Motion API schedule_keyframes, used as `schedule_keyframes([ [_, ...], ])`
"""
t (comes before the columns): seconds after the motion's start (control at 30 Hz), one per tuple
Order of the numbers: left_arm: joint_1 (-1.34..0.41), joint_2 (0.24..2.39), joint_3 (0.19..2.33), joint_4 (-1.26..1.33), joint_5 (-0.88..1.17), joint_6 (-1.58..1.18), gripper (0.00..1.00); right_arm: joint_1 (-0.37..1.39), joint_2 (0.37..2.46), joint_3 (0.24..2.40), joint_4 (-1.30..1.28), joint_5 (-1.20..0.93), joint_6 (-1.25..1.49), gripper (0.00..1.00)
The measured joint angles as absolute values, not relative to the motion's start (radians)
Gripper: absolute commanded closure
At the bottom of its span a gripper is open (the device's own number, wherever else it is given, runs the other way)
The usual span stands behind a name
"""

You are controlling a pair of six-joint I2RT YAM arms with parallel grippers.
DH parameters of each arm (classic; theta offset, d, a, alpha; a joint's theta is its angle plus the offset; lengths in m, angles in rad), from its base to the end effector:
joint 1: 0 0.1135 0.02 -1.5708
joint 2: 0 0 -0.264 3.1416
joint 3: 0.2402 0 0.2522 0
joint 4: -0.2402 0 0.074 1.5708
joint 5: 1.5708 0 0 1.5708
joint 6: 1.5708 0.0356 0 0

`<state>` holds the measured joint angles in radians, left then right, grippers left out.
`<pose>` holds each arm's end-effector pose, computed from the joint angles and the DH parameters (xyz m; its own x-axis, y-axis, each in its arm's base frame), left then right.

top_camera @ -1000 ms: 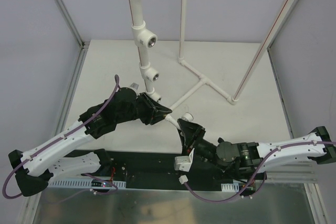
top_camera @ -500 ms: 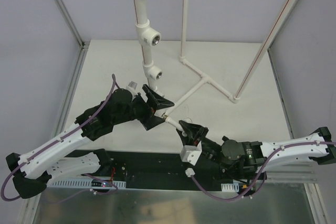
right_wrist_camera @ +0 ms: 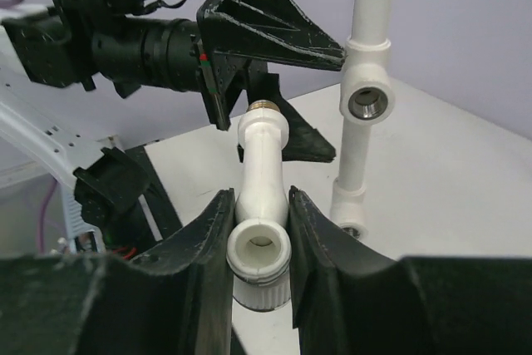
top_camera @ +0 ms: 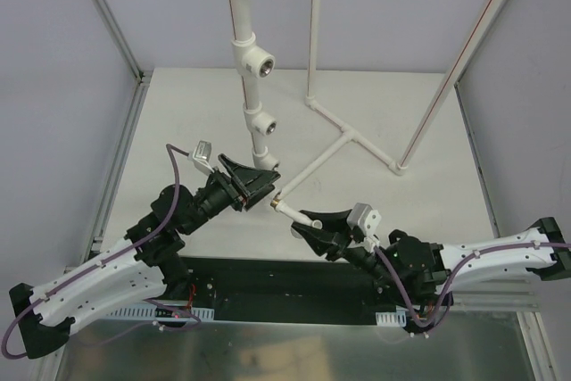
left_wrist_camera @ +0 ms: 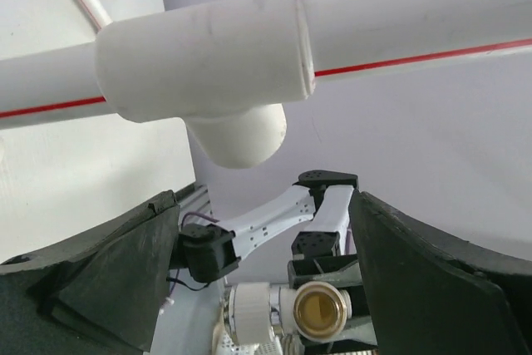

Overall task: Install the water faucets
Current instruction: Adjust the water faucet.

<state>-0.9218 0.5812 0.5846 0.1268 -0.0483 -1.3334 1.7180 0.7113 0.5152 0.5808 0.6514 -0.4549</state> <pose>0.0937 -0.1206 0.3335 -0.7269 -0.6481 -0.2271 0.2566 0.0504 -0.9652 -0.0031 0.1682 0.3354 0.3324 0.1405 -0.9326 -0.8049 0.5577 -0.2029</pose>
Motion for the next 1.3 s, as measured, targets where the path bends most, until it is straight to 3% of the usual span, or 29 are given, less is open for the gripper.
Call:
schedule_keyframes([
  [0.4, -0.922, 0.637, 0.495, 0.493, -0.008, -1.279, 0.4, 1.711, 0.809, 0.47, 0.808, 0.794, -0.219, 1.0],
  [0.57, -0.922, 0.668, 0.495, 0.546, 0.03, -1.278, 0.41, 1.698, 0.839, 0.445, 0.898, 0.841, -0.189, 1.0],
  [0.8, -0.922, 0.695, 0.497, 0.565, 0.063, -1.279, 0.53, 1.682, 0.862, 0.437, 0.989, 0.862, -0.172, 1.0],
  [0.93, -0.922, 0.699, 0.498, 0.566, 0.076, -1.28, 0.76, 1.677, 0.869, 0.437, 1.012, 0.868, -0.161, 1.0],
  [1.0, -0.922, 0.699, 0.498, 0.567, 0.077, -1.282, 0.95, 1.677, 0.873, 0.437, 1.018, 0.87, -0.157, 1.0],
  [1.07, -0.922, 0.7, 0.5, 0.573, 0.077, -1.295, 1.0, 1.677, 0.876, 0.434, 1.021, 0.87, -0.15, 1.0],
  [1.3, -0.922, 0.707, 0.503, 0.572, 0.078, -1.302, 1.0, 1.675, 0.88, 0.426, 1.029, 0.872, -0.149, 0.67],
])
